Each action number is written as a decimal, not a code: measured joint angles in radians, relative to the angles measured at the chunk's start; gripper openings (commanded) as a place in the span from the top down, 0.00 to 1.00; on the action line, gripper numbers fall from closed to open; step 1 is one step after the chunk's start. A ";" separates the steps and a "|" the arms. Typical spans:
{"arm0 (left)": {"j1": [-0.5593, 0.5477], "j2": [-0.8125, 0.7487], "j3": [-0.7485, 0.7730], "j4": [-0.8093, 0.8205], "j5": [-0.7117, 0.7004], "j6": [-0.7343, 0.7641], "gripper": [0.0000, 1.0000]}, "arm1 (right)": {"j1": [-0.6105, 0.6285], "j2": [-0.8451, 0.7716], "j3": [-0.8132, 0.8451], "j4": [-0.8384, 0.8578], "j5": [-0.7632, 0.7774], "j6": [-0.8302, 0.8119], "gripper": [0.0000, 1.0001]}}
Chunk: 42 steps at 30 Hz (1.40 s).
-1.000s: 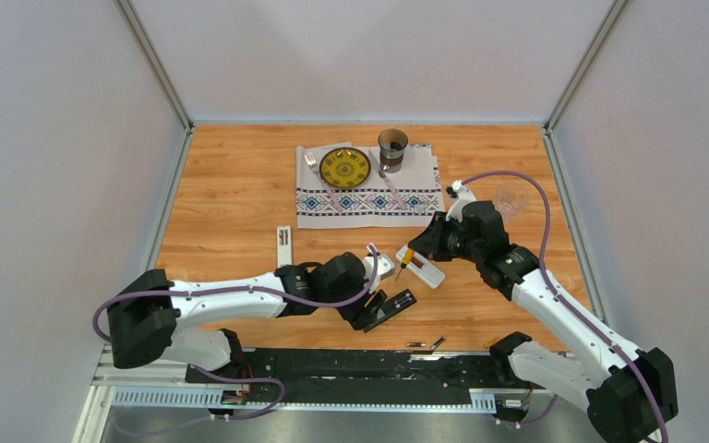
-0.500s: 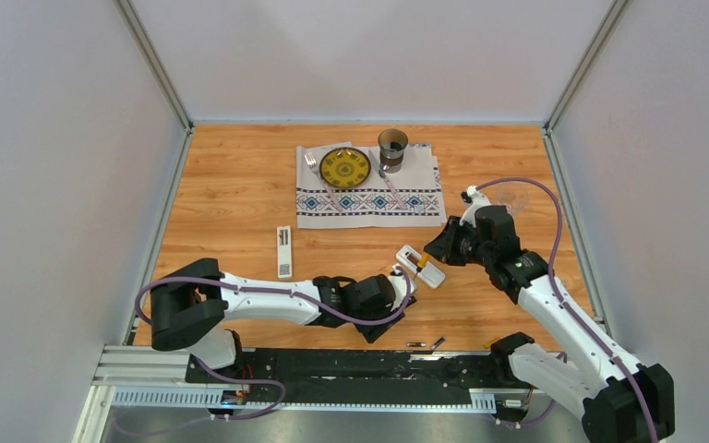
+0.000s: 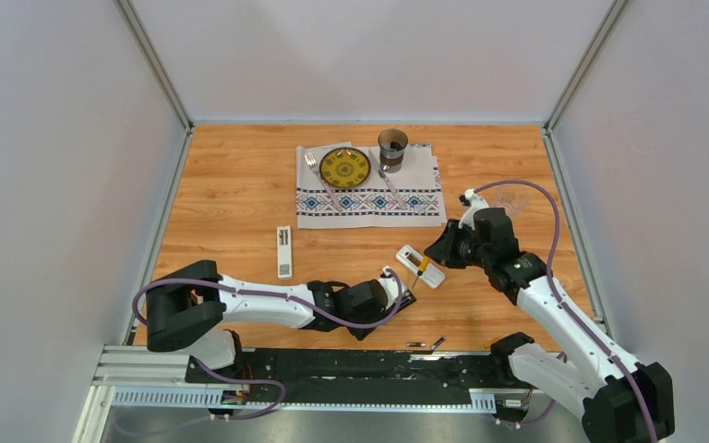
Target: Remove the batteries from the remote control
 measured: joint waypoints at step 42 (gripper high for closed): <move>0.000 0.006 -0.005 0.027 0.011 -0.007 1.00 | -0.011 0.064 -0.092 0.119 -0.083 -0.020 1.00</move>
